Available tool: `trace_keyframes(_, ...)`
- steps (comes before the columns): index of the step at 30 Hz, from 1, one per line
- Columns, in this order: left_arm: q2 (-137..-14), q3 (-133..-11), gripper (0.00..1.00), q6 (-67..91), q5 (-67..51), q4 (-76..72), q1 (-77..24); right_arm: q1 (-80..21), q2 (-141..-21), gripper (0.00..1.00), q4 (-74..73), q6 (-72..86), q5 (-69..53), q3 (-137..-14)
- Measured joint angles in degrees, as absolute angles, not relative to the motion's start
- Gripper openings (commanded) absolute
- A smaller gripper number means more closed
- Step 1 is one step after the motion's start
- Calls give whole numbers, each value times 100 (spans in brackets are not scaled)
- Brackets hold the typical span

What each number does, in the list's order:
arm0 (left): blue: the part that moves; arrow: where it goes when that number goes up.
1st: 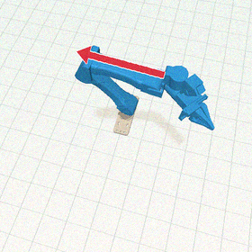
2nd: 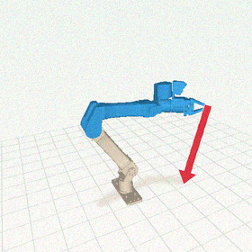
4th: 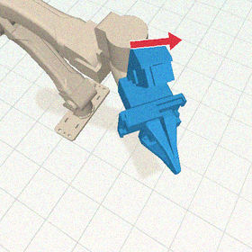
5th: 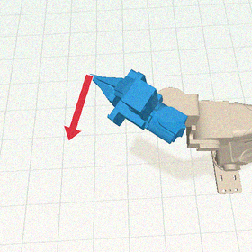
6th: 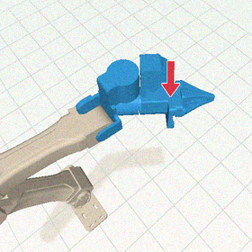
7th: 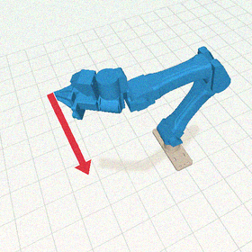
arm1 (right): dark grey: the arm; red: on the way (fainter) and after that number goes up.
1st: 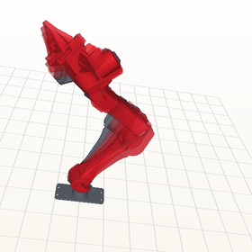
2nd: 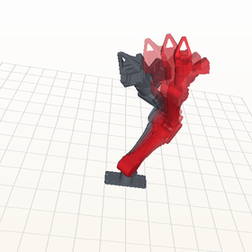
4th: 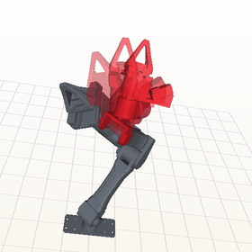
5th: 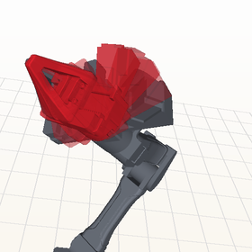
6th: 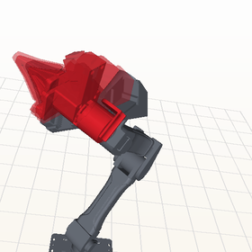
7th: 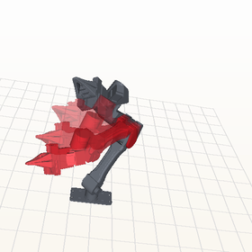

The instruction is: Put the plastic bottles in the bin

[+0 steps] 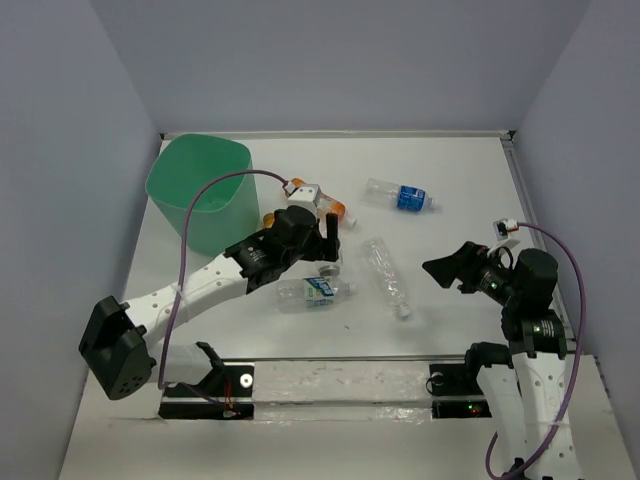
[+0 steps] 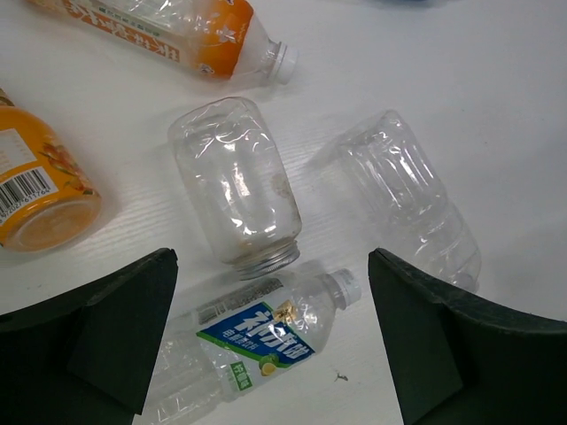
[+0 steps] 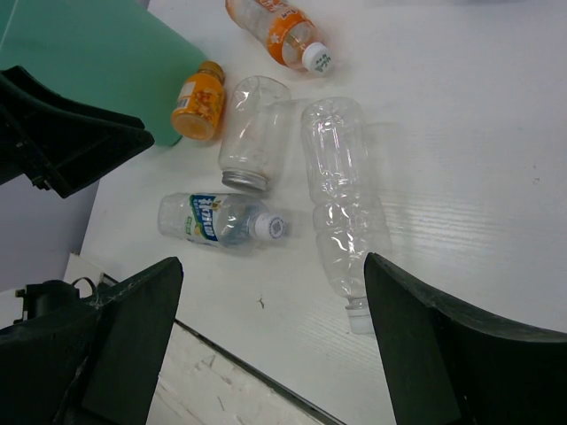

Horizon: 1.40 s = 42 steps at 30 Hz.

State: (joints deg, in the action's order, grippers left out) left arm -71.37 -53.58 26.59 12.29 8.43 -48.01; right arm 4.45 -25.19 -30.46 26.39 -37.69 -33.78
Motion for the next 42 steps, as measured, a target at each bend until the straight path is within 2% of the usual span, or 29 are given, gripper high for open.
trace_keyframes(12,-7802,-5531,99,2692,2036,1057,-4915,445,-2502,89,-3048,2639,-3765,-3376)
trace_keyframes(37,-10090,-6361,99,2823,2274,856,-4917,445,-2344,89,-3052,2639,-3802,-3365)
trace_keyframes(39,-10245,-6401,96,2825,2327,810,-4917,445,-2344,89,-3052,2639,-3817,-3365)
trace_keyframes(42,-10335,-6401,86,2836,2388,794,-4917,445,-2344,89,-3052,2639,-3824,-3365)
